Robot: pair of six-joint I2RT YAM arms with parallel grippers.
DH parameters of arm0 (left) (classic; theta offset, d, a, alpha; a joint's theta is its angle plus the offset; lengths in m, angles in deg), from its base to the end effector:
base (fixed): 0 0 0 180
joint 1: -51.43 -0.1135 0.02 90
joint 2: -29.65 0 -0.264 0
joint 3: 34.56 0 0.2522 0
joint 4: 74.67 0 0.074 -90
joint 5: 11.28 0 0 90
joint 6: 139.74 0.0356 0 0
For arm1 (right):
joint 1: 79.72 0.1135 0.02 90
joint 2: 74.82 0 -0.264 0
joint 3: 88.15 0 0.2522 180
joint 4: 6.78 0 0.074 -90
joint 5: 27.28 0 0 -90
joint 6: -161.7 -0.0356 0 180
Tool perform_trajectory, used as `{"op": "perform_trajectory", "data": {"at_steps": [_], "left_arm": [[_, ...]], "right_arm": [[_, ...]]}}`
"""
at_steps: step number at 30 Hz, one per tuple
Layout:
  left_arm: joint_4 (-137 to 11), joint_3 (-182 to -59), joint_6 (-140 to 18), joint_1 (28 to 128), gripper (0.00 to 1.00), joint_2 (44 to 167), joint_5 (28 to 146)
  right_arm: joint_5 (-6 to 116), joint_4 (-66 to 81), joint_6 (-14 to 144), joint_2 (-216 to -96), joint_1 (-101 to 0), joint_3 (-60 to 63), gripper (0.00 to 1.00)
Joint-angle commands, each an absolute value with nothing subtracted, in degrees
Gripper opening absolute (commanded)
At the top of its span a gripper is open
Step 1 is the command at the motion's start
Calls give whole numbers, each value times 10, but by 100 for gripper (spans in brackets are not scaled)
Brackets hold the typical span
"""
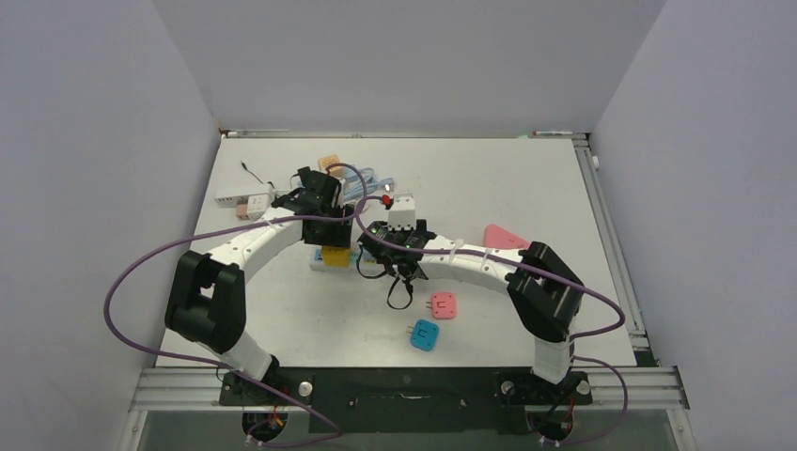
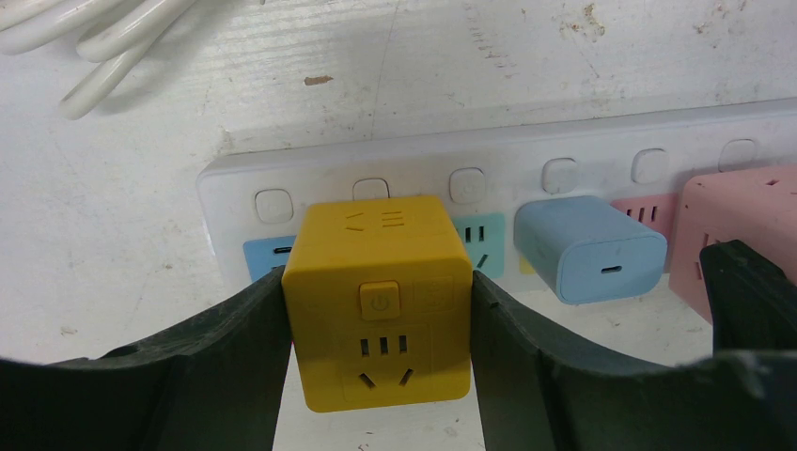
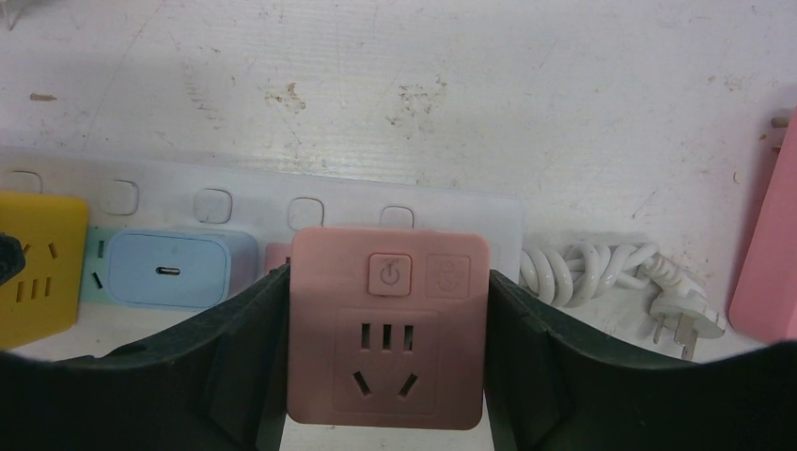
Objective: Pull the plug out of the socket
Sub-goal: Remove the plug from the socket.
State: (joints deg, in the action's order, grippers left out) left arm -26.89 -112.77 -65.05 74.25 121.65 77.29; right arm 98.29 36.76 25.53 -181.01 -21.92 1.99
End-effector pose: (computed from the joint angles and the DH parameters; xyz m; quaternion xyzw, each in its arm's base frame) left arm 0.3011 -0.1257 0.2209 0.0604 0.9674 -0.0688 0.2360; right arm 0.2243 0.3174 0.2085 -0.0134 0.9223 0.0152 0.3860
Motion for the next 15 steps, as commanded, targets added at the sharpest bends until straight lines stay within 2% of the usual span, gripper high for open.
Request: {"op": "perform_trajectory", "data": {"at_steps": [1, 15], "left_arm": [[-245, -1118, -655, 741, 0, 1250, 800], [-243, -1119, -653, 741, 0, 1253, 799]], "right_arm": [[982, 351, 262, -1790, -225, 20, 5], [845, 245, 251, -1720, -301, -89, 5]]}}
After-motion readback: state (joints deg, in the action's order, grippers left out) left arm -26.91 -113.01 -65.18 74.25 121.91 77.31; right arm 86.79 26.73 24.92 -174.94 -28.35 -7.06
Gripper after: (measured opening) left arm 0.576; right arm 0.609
